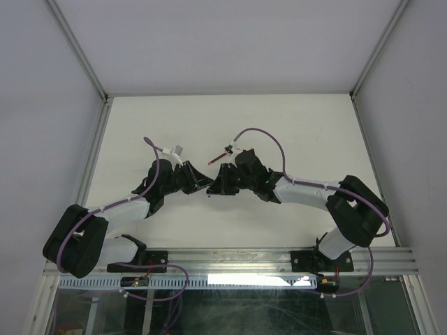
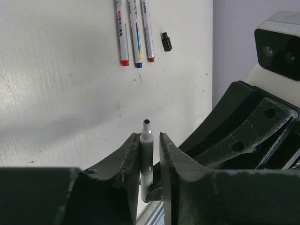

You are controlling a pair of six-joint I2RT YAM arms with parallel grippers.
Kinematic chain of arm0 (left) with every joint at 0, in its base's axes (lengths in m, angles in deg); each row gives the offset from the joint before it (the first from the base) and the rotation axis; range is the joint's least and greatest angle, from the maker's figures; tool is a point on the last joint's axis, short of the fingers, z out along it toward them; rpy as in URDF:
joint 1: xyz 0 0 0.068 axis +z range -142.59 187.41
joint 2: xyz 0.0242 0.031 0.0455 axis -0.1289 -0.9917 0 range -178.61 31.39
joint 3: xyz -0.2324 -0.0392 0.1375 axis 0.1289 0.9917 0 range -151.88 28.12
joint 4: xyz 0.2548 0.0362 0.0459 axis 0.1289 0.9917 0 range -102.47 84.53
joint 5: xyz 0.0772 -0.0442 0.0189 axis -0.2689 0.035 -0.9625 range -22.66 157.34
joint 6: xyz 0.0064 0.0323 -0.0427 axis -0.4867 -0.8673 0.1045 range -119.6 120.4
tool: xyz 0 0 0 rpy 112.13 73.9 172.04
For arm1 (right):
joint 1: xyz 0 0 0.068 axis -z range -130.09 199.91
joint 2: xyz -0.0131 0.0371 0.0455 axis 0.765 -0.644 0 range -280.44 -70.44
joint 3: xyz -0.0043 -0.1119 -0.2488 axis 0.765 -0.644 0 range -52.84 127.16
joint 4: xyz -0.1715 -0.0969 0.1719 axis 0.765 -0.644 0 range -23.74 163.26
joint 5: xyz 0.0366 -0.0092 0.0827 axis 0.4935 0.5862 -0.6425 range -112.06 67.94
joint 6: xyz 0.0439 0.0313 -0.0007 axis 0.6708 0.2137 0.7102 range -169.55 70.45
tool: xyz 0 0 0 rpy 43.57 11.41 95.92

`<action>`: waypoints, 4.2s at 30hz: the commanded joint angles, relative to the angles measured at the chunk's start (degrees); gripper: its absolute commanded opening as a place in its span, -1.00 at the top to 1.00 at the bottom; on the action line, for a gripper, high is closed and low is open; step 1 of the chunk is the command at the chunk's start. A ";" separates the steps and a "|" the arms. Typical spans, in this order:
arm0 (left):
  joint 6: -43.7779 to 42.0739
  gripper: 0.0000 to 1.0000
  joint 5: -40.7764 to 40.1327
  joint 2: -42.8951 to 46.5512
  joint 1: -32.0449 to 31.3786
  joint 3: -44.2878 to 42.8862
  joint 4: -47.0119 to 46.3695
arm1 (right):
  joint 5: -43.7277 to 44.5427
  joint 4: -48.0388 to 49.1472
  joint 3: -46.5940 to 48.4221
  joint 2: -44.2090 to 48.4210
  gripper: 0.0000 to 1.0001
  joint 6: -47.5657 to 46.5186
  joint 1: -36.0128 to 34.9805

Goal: Insert the pens into the pen caps
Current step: Pick up the pen from the center of the board, then pick up the pen cap from the center of the board.

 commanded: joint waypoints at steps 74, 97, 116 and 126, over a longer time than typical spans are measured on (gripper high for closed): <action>-9.56 0.06 -25.11 -42.10 -25.33 -60.26 32.44 | 41.51 -44.89 -1.28 58.04 1.00 -11.63 17.25; -6.99 -0.09 -48.21 -64.36 -29.34 -96.39 62.01 | 39.34 -46.51 -3.42 62.81 1.00 -13.70 17.23; -8.61 -0.06 -45.68 -68.59 -30.94 -100.00 63.09 | 38.78 -46.50 -4.30 62.97 1.00 -13.52 17.22; -9.50 0.15 -44.67 -68.56 -31.71 -97.32 64.10 | 38.31 -45.87 -4.93 62.84 1.00 -12.97 17.27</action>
